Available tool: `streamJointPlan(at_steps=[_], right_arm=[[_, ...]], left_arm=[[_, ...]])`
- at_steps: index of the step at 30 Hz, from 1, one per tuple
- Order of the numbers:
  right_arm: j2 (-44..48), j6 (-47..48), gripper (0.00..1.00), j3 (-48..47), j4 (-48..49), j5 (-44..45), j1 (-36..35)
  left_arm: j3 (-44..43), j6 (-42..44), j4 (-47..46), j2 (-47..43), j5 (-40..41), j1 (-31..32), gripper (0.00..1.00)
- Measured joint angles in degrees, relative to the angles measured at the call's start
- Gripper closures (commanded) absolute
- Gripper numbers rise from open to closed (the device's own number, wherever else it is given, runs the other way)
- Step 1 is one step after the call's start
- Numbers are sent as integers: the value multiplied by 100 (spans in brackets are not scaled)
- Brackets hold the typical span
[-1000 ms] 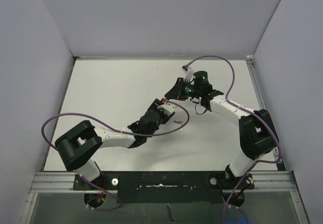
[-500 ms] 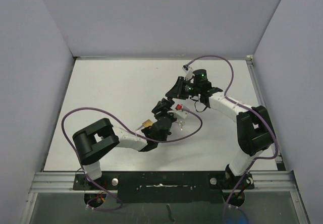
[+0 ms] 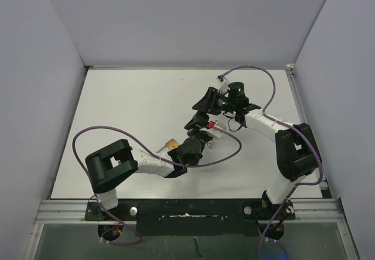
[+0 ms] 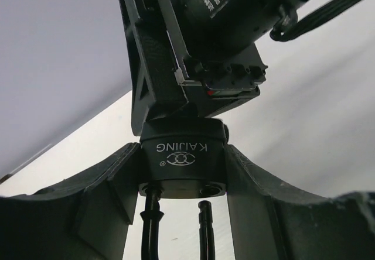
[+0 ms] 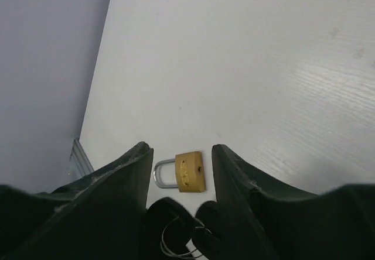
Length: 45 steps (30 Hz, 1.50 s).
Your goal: Unlock with the key
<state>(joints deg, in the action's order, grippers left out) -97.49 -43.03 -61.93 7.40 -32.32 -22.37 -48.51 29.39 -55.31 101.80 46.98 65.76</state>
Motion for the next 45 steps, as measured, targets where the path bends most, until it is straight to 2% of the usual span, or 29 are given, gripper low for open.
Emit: streamJointPlan(at_steps=[4, 9, 12, 16, 19, 24, 28, 33, 36, 41, 45], right_arm=[[216, -179, 27, 352, 170, -105, 319], [660, -348, 20, 651, 295, -348, 789], [916, -385, 17, 745, 343, -393, 1215], [1073, -393, 17, 907, 372, -424, 1792], [1086, -389, 17, 1062, 367, -481, 1963], [1095, -118, 16, 1182, 175, -562, 1952], [1276, 372, 13, 1185, -120, -466, 1790], [1705, 1034, 0, 1283, -297, -120, 1193], [1934, 1224, 2, 1620, -157, 2, 879], [2140, 1088, 2, 2308, 127, 197, 807], [2170, 767, 2, 2496, 350, 212, 807]], left_arm=[[-11, -304, -153, -66, -264, 68, 100], [-11, -752, -133, -326, -629, 52, 100], [-4, -1012, 48, -529, -570, -20, 100], [0, -1725, 684, -1034, -531, -450, 100], [7, -2267, 1154, -1394, -560, -859, 100], [7, -2833, 1735, -1676, -772, -1220, 100], [-20, -3471, 2634, -1871, -1397, -1456, 100], [-348, -4295, 3786, -1930, -2105, -1827, 100], [-485, -4787, 4177, -1930, -2490, -2033, 100], [-496, -5515, 4459, -1930, -2813, -2240, 100], [-247, -5899, 4079, -1930, -2815, -2262, 100]])
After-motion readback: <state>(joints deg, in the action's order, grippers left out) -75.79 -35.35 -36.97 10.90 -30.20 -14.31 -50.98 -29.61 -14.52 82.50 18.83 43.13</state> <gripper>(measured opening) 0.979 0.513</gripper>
